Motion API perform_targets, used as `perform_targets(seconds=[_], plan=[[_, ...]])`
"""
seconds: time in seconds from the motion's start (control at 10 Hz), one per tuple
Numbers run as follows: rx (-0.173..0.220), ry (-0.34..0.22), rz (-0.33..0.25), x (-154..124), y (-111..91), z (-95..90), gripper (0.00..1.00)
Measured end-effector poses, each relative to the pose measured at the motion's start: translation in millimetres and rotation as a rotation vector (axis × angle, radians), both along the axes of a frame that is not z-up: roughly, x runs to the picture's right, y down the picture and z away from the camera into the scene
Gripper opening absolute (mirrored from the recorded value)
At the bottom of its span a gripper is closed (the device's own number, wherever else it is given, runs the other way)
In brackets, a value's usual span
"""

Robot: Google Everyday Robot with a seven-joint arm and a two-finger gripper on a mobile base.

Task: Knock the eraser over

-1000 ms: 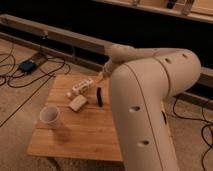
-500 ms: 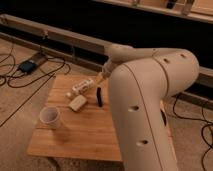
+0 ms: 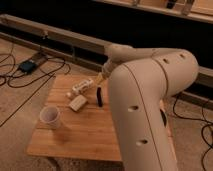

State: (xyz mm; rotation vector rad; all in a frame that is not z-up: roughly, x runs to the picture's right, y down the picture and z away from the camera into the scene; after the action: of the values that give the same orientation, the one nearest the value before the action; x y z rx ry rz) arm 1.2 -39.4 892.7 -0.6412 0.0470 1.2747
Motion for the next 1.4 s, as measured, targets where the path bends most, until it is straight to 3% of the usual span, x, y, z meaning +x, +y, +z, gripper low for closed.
perform_targets(seconds=[0.5, 1.4], plan=[[-0.002, 0.001, 0.0, 0.2, 1.1, 0.7, 0.6], [0.004, -0.024, -0.067, -2.4, 6.0, 3.3, 0.6]])
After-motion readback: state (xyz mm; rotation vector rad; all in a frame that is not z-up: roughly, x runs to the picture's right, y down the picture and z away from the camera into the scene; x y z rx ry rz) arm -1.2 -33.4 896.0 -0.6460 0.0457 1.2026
